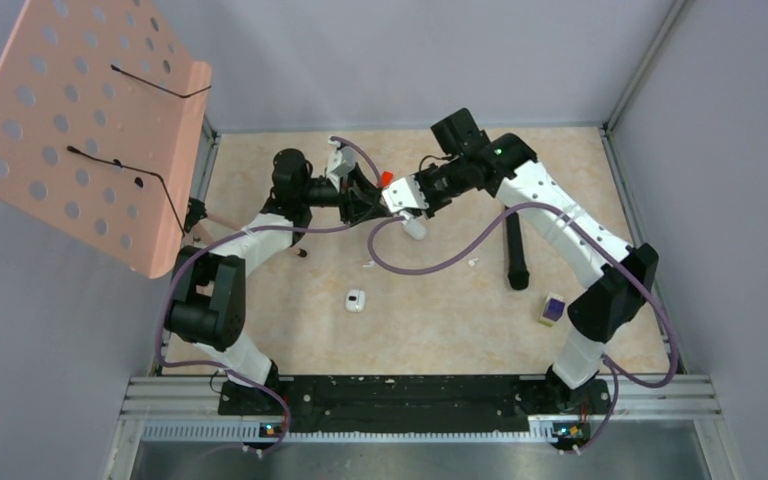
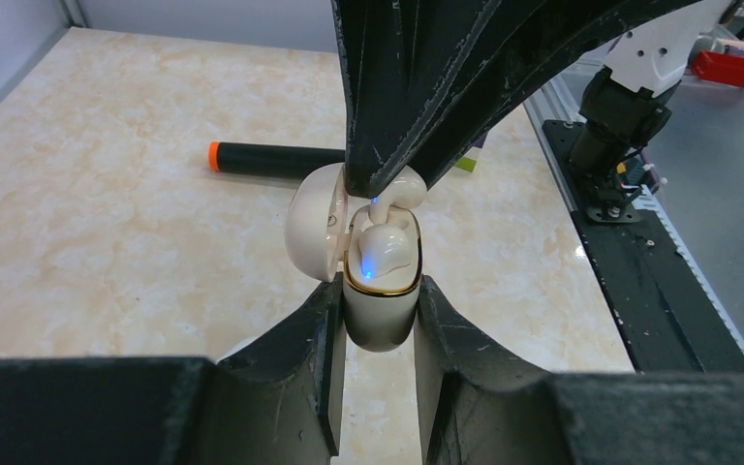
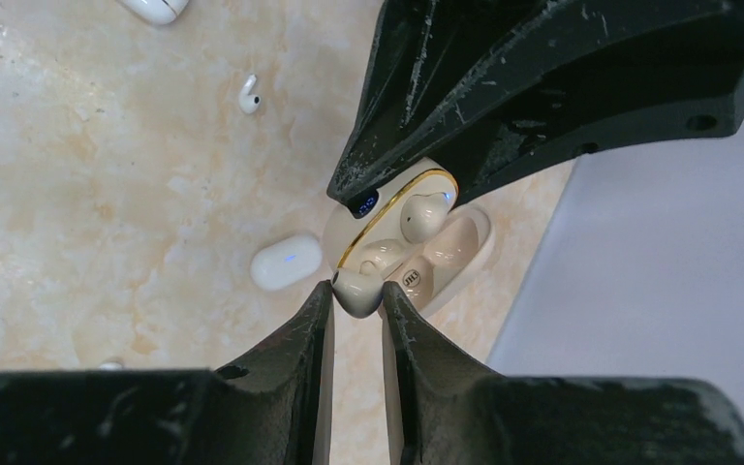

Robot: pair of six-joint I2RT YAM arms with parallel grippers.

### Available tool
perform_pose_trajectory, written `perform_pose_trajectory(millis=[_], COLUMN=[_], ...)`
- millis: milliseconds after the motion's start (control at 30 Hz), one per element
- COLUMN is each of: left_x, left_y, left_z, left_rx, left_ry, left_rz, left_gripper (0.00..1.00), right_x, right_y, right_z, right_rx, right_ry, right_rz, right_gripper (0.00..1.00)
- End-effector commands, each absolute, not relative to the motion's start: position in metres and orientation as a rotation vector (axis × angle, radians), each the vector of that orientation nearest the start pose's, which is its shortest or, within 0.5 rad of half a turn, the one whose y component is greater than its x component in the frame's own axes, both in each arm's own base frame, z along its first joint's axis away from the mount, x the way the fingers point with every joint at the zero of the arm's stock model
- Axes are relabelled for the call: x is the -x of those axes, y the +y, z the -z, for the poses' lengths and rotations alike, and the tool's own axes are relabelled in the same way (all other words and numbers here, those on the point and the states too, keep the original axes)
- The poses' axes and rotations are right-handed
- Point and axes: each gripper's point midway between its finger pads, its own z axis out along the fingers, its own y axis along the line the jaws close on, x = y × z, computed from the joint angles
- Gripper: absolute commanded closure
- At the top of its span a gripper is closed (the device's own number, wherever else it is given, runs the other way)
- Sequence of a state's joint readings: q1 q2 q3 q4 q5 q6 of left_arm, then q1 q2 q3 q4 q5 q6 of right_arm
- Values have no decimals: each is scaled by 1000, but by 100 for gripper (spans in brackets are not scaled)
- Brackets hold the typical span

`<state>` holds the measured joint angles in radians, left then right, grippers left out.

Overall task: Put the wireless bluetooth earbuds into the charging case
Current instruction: Adjust the earbud with the charging case.

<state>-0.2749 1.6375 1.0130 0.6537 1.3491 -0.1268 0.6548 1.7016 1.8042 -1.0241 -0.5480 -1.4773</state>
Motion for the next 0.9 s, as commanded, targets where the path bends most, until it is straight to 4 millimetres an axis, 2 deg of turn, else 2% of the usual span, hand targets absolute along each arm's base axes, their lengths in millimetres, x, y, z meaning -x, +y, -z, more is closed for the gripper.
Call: perform_pose_trajectory(millis=[0,433,600,767,867], left_x=[-317,-318,-319,-320,-321], left_y=[-272,-275,-276,-275,-276], left_z=[-274,-276,-277,-277,-277], left_rx=[-1267,-1246,-1242,-1233,-1222], left_ry=[1103,1095,1086,1082,1087], left_rz=[1242,1208,1194,1183,1178], left_gripper=[100,100,100,100,100], right_x=[-308,-317,-328,-331,-332], right_y=[323,340,349,352,352], right_z=[-271,-274,-278,-282,-285], right_rx=[2086,1898,1762,1675,1629], right_ry=[1055,1386,1551,1638,1676], right_rz=[-399,-515,-551,-567,-575], right_gripper=[89,88,85,83,77])
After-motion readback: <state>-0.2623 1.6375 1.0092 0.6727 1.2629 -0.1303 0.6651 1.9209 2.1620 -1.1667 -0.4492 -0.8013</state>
